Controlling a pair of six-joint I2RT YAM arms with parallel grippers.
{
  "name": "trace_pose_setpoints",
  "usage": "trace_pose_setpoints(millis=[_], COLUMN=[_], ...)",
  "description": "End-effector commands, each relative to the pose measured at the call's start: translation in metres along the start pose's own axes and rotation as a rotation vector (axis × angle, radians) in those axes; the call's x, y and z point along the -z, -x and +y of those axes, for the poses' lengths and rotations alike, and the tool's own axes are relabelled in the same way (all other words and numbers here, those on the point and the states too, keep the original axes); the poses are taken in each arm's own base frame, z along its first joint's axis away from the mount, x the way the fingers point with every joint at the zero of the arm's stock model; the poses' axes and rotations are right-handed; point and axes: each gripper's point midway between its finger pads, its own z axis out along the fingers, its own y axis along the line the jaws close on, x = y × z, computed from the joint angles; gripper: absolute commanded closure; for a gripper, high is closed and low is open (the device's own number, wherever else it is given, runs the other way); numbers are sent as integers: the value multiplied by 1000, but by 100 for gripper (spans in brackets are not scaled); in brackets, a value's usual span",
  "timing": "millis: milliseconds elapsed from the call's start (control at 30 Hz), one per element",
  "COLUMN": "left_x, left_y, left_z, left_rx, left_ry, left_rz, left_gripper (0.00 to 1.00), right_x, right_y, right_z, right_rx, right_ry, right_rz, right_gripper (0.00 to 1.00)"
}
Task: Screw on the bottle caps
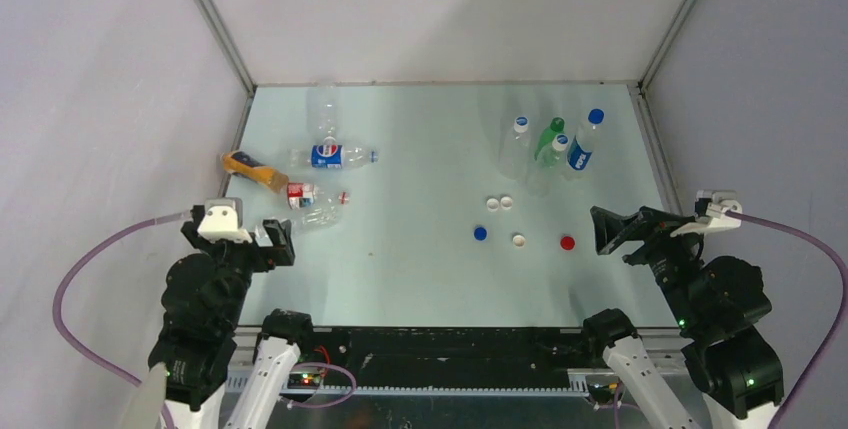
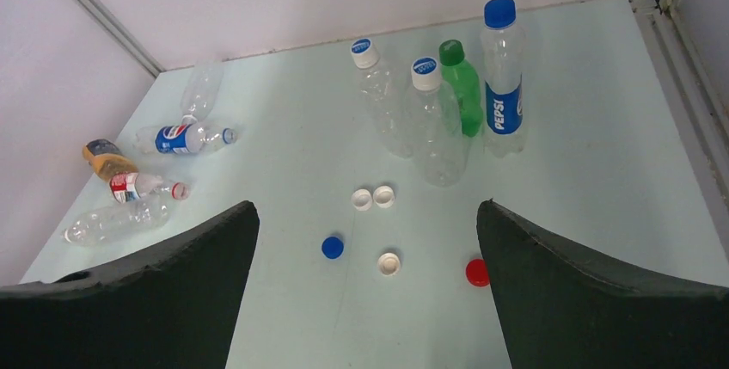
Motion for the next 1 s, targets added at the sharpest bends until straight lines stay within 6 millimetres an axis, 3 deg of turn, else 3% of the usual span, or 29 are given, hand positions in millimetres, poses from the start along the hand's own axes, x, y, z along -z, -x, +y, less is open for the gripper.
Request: trace_pose_setpoints(millis=[0, 200, 400, 600, 733, 767, 800, 833, 867, 900, 933, 967], left_x=[-8, -22, -55, -113, -165, -172, -186, -194, -208, -216, -227, -237], left_y=[-4, -4, -2, -18, -53, -51, -63, -59, -73, -64, -78, -69], left_z=[-4, -9, -21, -31, -40, -41, -43, -43, -44, -45, -45, -44], left_rx=[-24, -33, -106, -244, -374, -387, -422, -438, -479, -496, -537, -555], left_ry=[-22, -32, -84, -129, -186, -192, -209, -213, -232, -234, -253, -254], left_rz=[33, 59, 87, 178, 322, 331, 380, 380, 435, 427, 491, 486], left_gripper=[0, 0, 0, 0, 0, 0, 0, 0, 0, 0, 0, 0], right_x=[-4, -12, -22, -27, -29, -29, -29, -28, -29, -29, -30, -29], right_y=[-1, -16, -24, -23, -27, -28, -30, -32, -34, -36, -36, -38], right_z=[0, 2, 13, 27, 32, 33, 32, 32, 32, 32, 33, 34], right_rx=[-10, -15, -32, 14, 89, 100, 119, 125, 137, 141, 150, 154], right_ry=[-1, 5, 71, 157, 215, 223, 225, 230, 231, 235, 240, 252], right_rz=[-7, 62, 74, 62, 58, 61, 67, 74, 79, 87, 92, 98], right_gripper=[1, 1, 1, 1, 1, 1, 1, 1, 1, 1, 1, 1])
